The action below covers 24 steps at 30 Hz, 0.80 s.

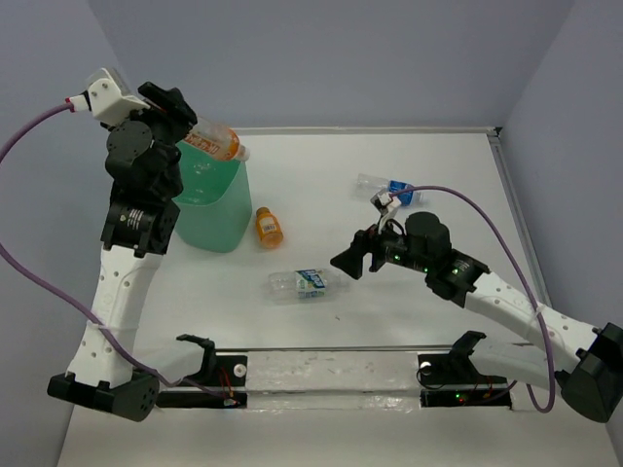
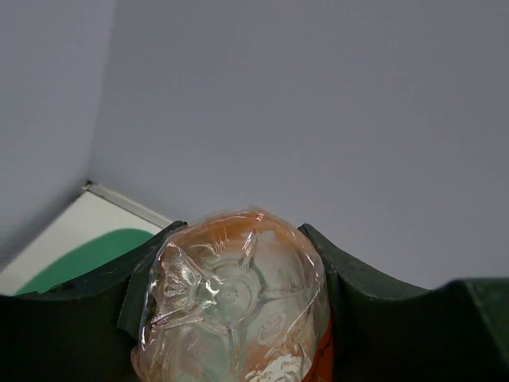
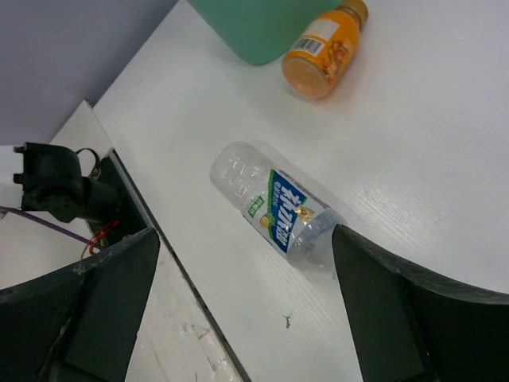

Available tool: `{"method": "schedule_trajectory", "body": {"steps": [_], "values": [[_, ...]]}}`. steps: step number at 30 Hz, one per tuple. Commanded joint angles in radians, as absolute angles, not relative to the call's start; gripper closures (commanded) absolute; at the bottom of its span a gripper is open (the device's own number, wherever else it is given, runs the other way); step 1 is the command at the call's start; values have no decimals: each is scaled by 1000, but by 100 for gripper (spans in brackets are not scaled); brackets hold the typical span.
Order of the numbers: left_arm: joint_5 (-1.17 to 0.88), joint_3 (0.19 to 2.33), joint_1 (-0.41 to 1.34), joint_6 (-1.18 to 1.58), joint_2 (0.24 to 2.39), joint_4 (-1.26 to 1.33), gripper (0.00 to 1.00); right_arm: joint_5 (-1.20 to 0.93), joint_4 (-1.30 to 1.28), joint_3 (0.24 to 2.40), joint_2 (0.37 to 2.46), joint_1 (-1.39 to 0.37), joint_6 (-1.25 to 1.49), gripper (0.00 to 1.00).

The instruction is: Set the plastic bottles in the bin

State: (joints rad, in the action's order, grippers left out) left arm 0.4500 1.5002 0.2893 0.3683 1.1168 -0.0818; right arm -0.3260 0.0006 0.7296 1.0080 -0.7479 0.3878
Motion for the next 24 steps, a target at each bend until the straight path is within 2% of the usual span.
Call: {"method": "schedule_trajectory", "body": {"steps": [1,8,14,16,17,18,22,24], "values": [[627,1497,233,236,1155,-83,83,-236,-47,759,1005,-755,345,6],[842,1356,221,65,1184,119,81,-46,-147,814,1037,-755,307,6],[884,1249,218,23,1215,233,73,28,-224,894,1095,-723,270,7],[859,1239,218,53,1226,219,40,37,-233,914,1106,-704,255,7],[835,1247,218,73,1226,186,11,43,-247,934,1120,-671,238,7],[819,1253,218,90,1226,170,1,41,-255,948,1130,-648,226,7],[706,1293,218,175,1174,78,1,-40,-319,1012,1213,-503,138,6],[628,1301,219,207,1129,40,1,0,-368,1087,1267,-454,87,4]]}}
